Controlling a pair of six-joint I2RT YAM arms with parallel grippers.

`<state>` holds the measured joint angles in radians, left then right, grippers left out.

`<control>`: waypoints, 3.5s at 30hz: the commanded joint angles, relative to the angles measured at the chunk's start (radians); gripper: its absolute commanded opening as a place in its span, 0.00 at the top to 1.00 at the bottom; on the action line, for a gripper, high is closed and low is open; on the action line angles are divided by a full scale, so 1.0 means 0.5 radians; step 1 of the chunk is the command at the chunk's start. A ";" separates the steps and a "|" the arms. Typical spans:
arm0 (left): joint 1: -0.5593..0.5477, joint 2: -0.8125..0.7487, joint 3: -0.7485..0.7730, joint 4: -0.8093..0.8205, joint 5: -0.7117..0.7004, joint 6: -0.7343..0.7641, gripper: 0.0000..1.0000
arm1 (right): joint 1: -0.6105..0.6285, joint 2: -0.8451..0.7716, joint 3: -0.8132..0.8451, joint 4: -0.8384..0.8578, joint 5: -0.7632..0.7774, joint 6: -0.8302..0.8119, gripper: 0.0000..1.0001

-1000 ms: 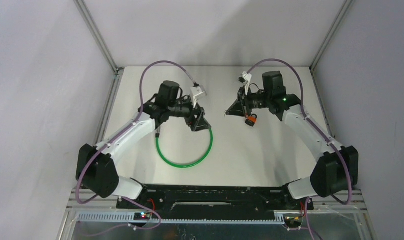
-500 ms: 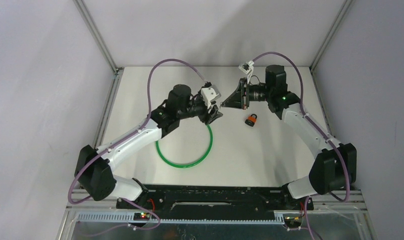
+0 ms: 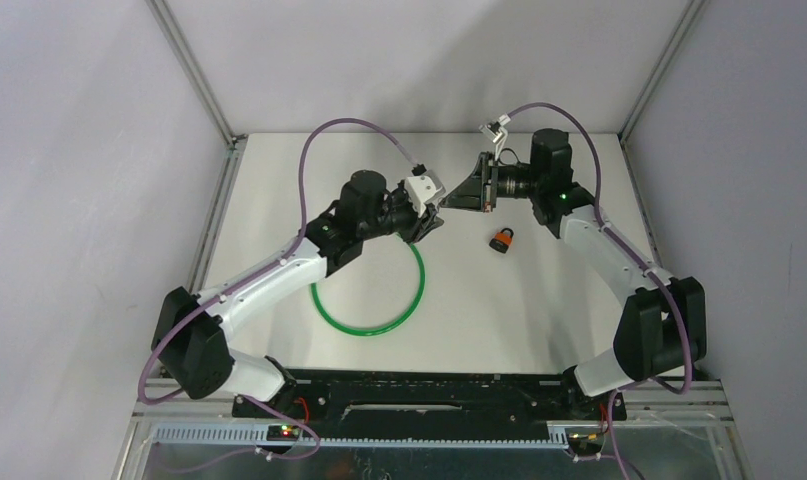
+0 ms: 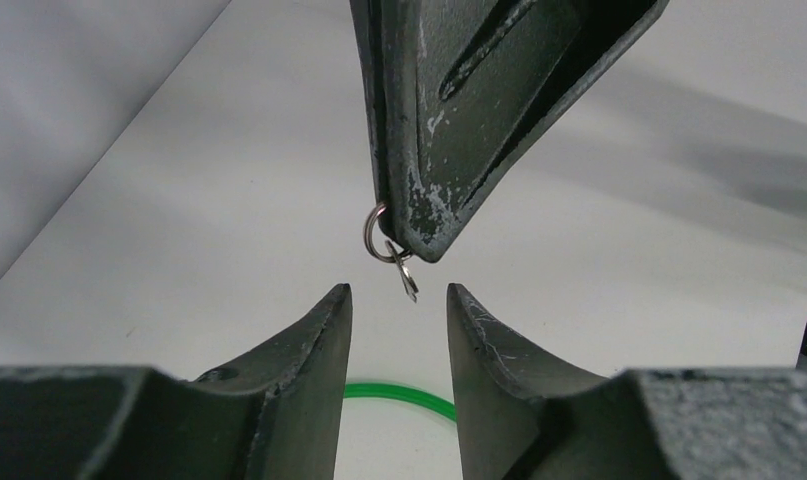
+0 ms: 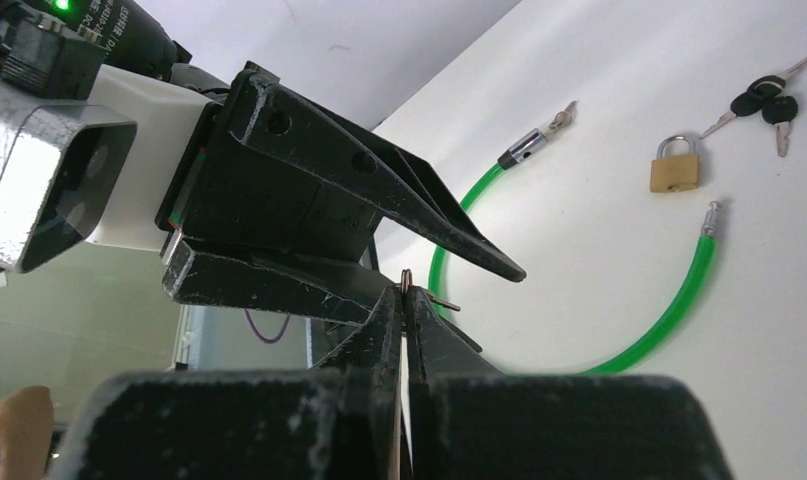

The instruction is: Unlock with the key

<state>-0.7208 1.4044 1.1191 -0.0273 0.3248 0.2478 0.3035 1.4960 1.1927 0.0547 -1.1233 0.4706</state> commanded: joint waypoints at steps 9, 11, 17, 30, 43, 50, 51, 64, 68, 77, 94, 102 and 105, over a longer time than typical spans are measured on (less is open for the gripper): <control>-0.015 -0.037 0.052 0.129 -0.002 -0.002 0.62 | 0.015 0.002 -0.031 0.182 0.021 0.133 1.00; -0.015 -0.047 0.034 0.154 0.012 -0.009 0.69 | 0.016 -0.011 -0.031 0.171 0.029 0.125 1.00; -0.013 -0.022 0.075 0.146 0.038 -0.014 0.82 | 0.031 -0.014 -0.032 0.149 0.033 0.117 1.00; -0.014 -0.063 0.044 0.068 0.173 0.072 1.00 | -0.052 -0.037 -0.104 0.216 0.019 0.151 1.00; -0.013 -0.154 0.006 -0.104 0.363 0.160 1.00 | -0.118 -0.128 -0.155 0.096 0.067 -0.007 1.00; -0.015 -0.199 -0.042 -0.081 0.411 0.154 1.00 | -0.117 -0.170 -0.195 0.074 0.093 -0.048 1.00; -0.016 -0.200 -0.044 -0.076 0.416 0.150 1.00 | -0.114 -0.176 -0.205 0.079 0.095 -0.051 1.00; -0.015 -0.217 -0.094 -0.057 0.475 0.167 1.00 | -0.058 -0.279 -0.211 0.088 0.010 -0.133 0.71; -0.014 -0.247 -0.124 -0.104 0.550 0.227 1.00 | -0.067 -0.329 -0.210 0.001 0.036 -0.247 0.57; -0.015 -0.320 -0.130 -0.283 0.831 0.321 1.00 | -0.008 -0.512 -0.210 -0.401 -0.040 -0.901 0.58; -0.015 -0.357 -0.138 -0.335 0.918 0.333 1.00 | 0.280 -0.634 -0.211 -0.830 0.178 -1.461 0.55; -0.015 -0.353 -0.142 -0.335 0.921 0.339 1.00 | 0.302 -0.617 -0.208 -0.799 0.207 -1.444 0.60; -0.015 -0.347 -0.144 -0.339 0.924 0.345 1.00 | 0.302 -0.617 -0.208 -0.772 0.198 -1.416 0.58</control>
<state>-0.7227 1.2549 1.0748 -0.1993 0.7639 0.3958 0.4500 1.1957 1.0851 -0.3614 -1.0302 -0.2390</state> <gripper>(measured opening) 0.003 0.401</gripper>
